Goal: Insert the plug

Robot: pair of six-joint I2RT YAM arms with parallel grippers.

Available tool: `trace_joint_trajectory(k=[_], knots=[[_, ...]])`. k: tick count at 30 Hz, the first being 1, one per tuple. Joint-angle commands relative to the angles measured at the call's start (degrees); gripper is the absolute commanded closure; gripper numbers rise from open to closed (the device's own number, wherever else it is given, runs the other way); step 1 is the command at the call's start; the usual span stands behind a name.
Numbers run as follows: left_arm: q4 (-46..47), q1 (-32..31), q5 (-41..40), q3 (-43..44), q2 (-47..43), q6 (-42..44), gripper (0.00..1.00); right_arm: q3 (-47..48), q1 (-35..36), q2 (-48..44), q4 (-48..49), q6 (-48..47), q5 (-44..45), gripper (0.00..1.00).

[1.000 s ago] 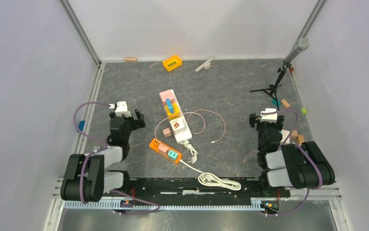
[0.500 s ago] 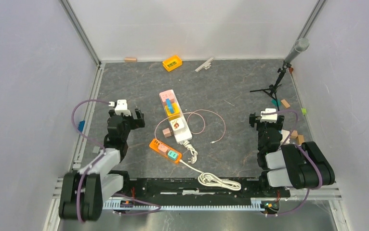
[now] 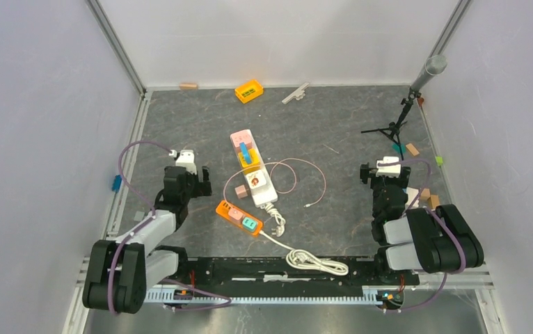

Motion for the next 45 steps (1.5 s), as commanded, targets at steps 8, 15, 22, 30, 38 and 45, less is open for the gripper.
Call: trace_joint_trajectory(k=[8, 15, 22, 30, 38, 45], knots=[[28.7, -1.0, 2.0, -0.2, 7.8, 2.1, 0.0, -5.6, -0.2, 0.1, 3.5, -0.3, -0.4, 0.02], [34.5, -0.4, 1.7, 4.4, 21.1, 7.3, 0.0, -5.7, -0.2, 0.1, 3.6, -0.3, -0.5, 0.02], [26.8, 5.6, 5.0, 0.5, 2.9, 1.1, 0.0, -5.6, -0.2, 0.1, 3.6, -0.3, -0.5, 0.02], [11.2, 5.6, 4.3, -8.9, -18.4, -1.7, 0.0, -5.7, -0.2, 0.2, 3.8, -0.2, -0.6, 0.02], [30.4, 5.6, 8.7, -2.4, 7.2, 0.4, 0.0, -5.7, -0.3, 0.2, 4.0, -0.3, -0.3, 0.02], [40.7, 5.2, 7.0, 2.0, 23.8, 2.4, 0.0, -5.8, -0.3, 0.1, 3.9, -0.2, -0.2, 0.02]])
